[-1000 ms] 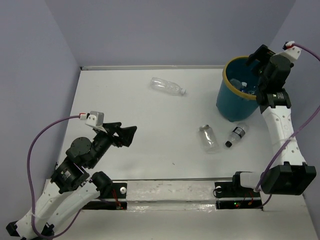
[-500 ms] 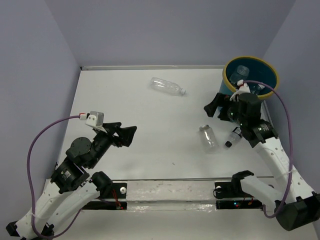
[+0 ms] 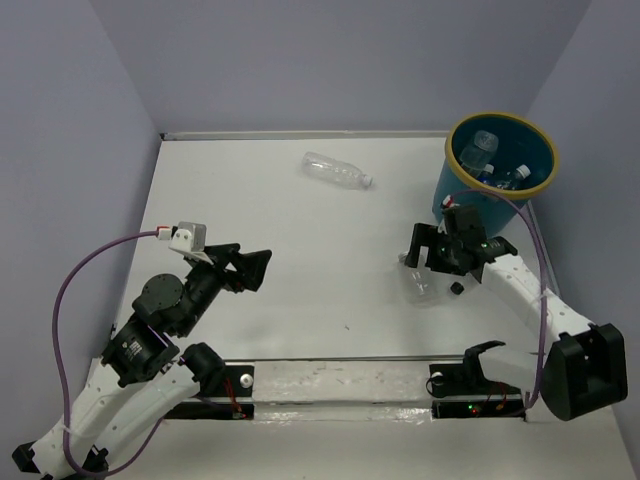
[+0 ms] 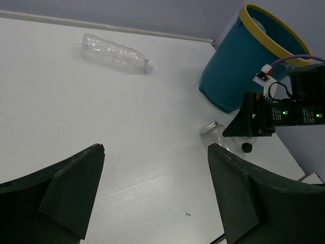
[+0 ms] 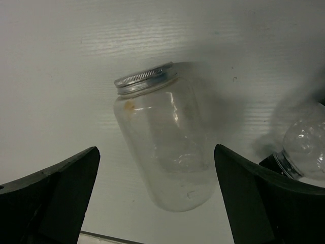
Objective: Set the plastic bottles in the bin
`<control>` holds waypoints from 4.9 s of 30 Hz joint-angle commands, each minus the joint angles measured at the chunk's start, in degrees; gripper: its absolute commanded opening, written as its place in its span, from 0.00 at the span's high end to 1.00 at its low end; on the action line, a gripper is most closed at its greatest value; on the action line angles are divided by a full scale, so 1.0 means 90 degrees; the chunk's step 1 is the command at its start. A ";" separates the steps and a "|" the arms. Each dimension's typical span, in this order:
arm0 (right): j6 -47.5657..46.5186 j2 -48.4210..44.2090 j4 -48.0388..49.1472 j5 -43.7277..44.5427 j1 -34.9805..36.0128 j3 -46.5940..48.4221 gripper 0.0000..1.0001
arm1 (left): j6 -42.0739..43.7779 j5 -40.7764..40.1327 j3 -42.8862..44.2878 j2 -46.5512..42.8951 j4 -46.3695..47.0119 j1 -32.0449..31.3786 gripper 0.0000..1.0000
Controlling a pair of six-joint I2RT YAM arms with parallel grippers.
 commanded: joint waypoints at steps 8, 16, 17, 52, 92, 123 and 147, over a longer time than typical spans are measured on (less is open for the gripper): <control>0.0098 0.1453 0.1456 -0.0631 0.0104 -0.0273 0.05 | 0.0062 0.0009 -0.0024 -0.0038 0.0185 0.0042 0.08; 0.0390 0.0351 0.1632 -0.0943 0.0240 -0.0332 0.40 | 0.0081 0.0136 -0.0043 -0.0048 0.0214 0.0052 0.08; 0.0420 0.0166 0.1632 -0.1117 0.0240 -0.0196 0.41 | 0.0091 0.0146 -0.0043 -0.0048 0.0224 0.0052 0.08; -0.0402 0.0576 0.0930 0.2682 -0.2455 0.4541 0.00 | 0.0159 0.0741 -0.0072 -0.0223 0.0282 0.0120 0.08; 0.2754 -0.0794 0.1873 0.2456 -0.2620 -0.1805 0.12 | 0.0208 0.1161 -0.0111 -0.0673 0.0409 0.0120 0.08; 0.2873 -0.4527 -0.1200 -0.3050 -0.2621 0.0950 0.61 | -0.0152 0.0888 -0.0082 0.0127 0.0341 0.0462 0.07; -0.0371 0.0574 0.2705 0.2416 -0.2757 0.3332 0.70 | -0.3229 -0.0869 -0.0220 0.3495 0.2791 0.0462 0.01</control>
